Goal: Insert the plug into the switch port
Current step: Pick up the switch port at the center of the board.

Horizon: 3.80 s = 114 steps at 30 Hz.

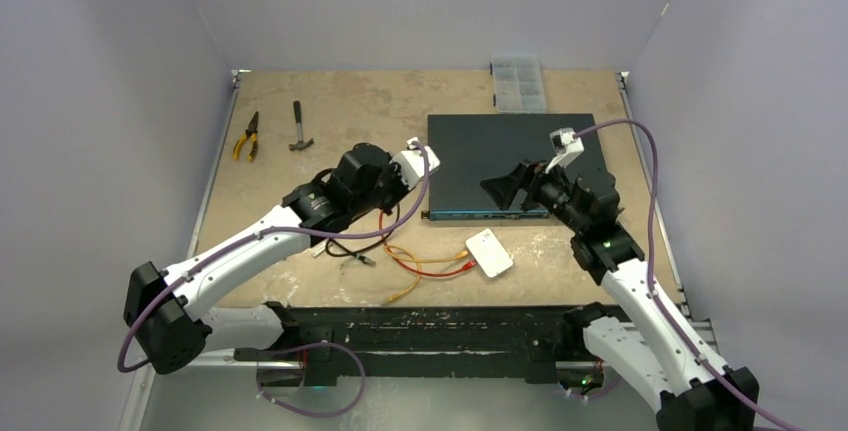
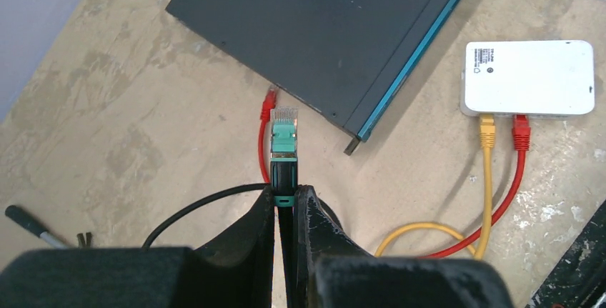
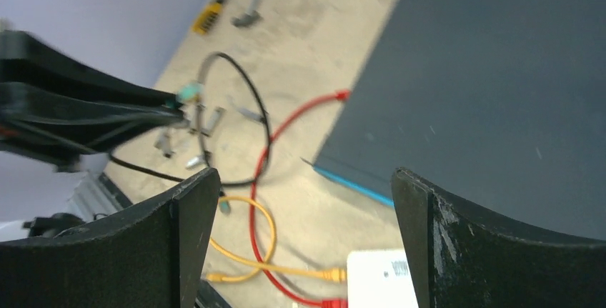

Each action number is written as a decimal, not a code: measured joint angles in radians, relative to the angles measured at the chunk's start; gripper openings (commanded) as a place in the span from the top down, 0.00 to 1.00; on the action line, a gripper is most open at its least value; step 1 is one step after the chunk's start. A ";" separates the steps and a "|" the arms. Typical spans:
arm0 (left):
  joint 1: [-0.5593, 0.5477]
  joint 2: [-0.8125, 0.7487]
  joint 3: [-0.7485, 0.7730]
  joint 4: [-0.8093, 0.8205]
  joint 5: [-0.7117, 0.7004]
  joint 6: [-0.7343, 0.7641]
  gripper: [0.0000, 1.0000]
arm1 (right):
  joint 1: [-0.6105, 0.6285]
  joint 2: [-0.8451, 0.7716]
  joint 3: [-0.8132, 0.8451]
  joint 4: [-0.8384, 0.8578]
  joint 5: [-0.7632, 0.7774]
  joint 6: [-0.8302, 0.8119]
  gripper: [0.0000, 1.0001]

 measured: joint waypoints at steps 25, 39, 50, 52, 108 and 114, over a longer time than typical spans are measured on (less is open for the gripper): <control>0.000 -0.072 -0.042 -0.029 -0.187 -0.071 1.00 | 0.344 0.235 -0.090 -0.469 0.378 0.309 0.02; 0.000 -0.118 -0.051 -0.025 -0.214 -0.074 1.00 | 0.457 0.406 0.088 -0.608 0.578 0.338 0.01; 0.000 -0.127 -0.057 -0.026 -0.215 -0.074 1.00 | 0.446 0.629 0.265 -0.759 0.660 0.183 0.01; 0.000 -0.130 -0.059 -0.025 -0.216 -0.074 1.00 | 0.437 0.665 0.265 -0.759 0.652 0.153 0.02; -0.003 -0.195 -0.073 -0.039 -0.208 -0.025 1.00 | 0.351 0.682 0.484 -0.825 0.539 -0.025 1.00; -0.010 -0.164 0.085 -0.185 -0.419 0.006 1.00 | 0.283 0.726 0.609 -0.835 0.540 -0.077 1.00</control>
